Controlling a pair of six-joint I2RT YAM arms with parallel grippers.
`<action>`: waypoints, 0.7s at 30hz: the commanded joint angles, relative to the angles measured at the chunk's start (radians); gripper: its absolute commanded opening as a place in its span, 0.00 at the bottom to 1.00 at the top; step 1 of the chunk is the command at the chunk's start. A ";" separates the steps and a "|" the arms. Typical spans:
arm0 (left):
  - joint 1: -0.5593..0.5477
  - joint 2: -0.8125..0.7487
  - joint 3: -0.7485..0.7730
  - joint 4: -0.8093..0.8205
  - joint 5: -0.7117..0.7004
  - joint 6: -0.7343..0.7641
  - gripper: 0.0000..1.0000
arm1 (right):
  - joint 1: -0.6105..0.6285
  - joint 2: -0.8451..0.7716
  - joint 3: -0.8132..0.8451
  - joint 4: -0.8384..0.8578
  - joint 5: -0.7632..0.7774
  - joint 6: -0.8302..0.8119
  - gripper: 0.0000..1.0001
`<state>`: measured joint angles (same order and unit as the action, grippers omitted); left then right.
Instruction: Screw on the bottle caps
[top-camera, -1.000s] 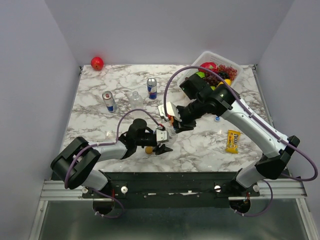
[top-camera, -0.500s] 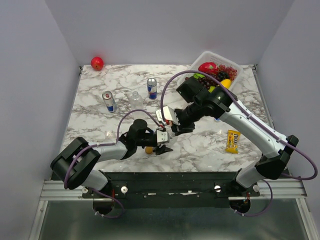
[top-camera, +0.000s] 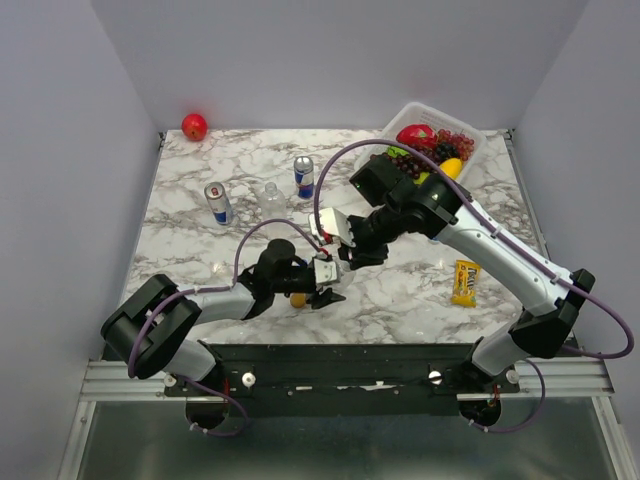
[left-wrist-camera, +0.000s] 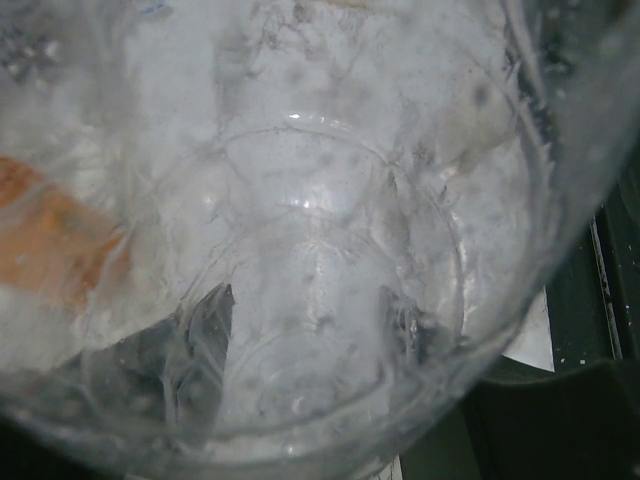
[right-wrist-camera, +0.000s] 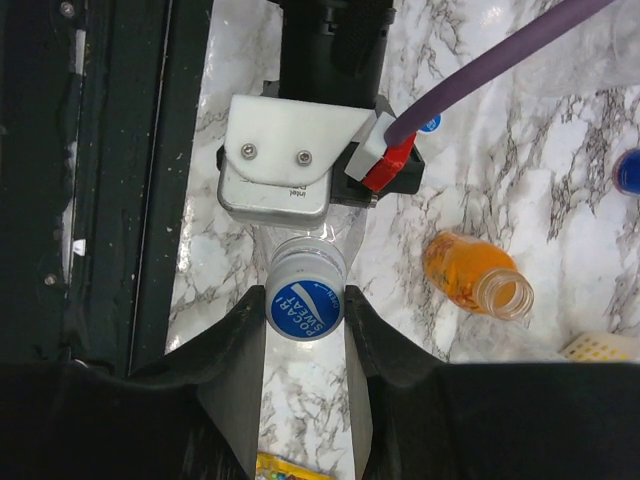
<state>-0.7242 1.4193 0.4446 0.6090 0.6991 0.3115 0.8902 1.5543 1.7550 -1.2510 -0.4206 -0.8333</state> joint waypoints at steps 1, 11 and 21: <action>-0.001 -0.037 0.019 0.138 -0.058 -0.101 0.00 | 0.013 0.023 -0.034 -0.033 0.066 0.163 0.36; -0.007 -0.052 -0.035 0.172 -0.064 -0.181 0.00 | 0.013 0.024 -0.037 -0.004 0.132 0.217 0.42; -0.007 -0.051 -0.040 0.124 -0.049 -0.131 0.00 | 0.013 0.044 0.014 -0.010 0.132 0.224 0.50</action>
<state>-0.7345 1.3930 0.4046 0.6823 0.6567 0.1688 0.8967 1.5700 1.7435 -1.2121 -0.3138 -0.6285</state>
